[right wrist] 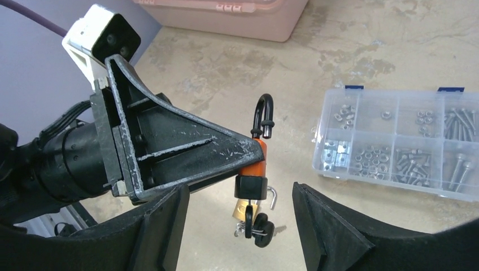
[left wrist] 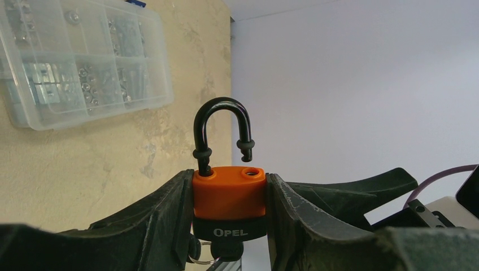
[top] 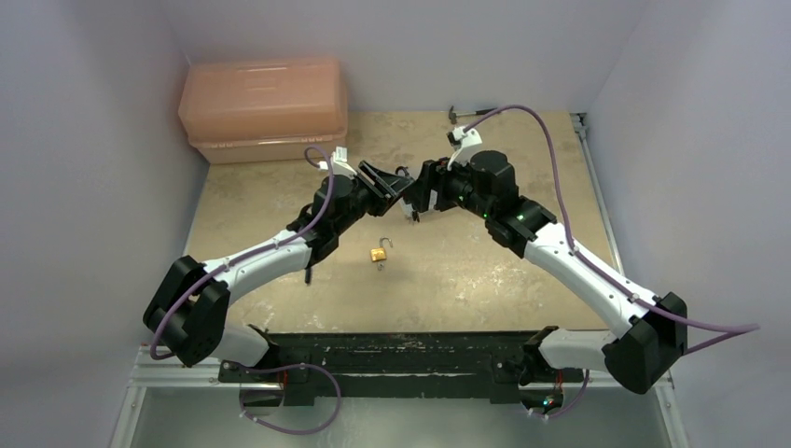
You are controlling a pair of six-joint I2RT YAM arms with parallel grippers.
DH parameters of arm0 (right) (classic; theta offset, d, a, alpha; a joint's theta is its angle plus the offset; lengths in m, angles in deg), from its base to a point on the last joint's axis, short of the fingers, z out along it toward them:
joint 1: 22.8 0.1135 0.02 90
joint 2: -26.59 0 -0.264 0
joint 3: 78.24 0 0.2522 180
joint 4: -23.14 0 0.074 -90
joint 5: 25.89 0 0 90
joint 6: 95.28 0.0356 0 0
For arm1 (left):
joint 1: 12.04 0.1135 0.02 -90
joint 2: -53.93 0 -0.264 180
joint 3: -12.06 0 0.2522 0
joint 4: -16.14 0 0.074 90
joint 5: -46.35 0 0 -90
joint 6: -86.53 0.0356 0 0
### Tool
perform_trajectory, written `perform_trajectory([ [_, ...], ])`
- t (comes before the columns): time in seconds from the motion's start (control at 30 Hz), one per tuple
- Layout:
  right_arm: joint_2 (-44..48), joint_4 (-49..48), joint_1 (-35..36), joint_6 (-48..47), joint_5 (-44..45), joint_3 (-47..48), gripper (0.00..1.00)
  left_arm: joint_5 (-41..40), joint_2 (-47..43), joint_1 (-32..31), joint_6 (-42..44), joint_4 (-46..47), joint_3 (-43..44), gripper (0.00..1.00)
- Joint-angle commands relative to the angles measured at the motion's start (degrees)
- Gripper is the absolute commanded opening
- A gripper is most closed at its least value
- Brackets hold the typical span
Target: Unlock with the key
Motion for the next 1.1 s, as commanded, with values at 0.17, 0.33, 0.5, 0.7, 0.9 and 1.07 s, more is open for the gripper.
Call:
perform_trajectory([
  [0.17, 0.16, -2.57, 1.38, -1.23, 4.25, -0.87, 0.71, -1.47, -0.54, -0.22, -1.20, 1.51, 3.68, 0.00],
  [0.33, 0.12, -3.26, 1.49, -1.32, 4.96, -1.67, 0.68, -1.62, -0.55, -0.23, -1.45, 1.20, 3.76, 0.00],
  [0.5, -0.56, -4.00, 1.57, -1.50, 5.21, -2.44, 0.65, -1.61, -0.55, -0.11, -1.92, 0.55, 3.88, 0.00],
  [0.7, -1.39, -6.94, 2.23, -0.61, 5.21, -3.99, 0.63, -1.99, -0.46, 0.34, -3.08, -1.98, 4.61, 0.00],
  [0.9, -1.64, -13.31, 3.48, 1.35, 7.53, -6.22, 0.63, -1.42, -0.37, 0.62, -3.81, -1.90, 4.48, 0.00],
  [1.07, -2.64, -17.73, 3.93, 3.37, 10.01, -8.07, 0.60, -0.90, -0.28, 0.79, -4.39, -2.04, 4.57, 0.00],
])
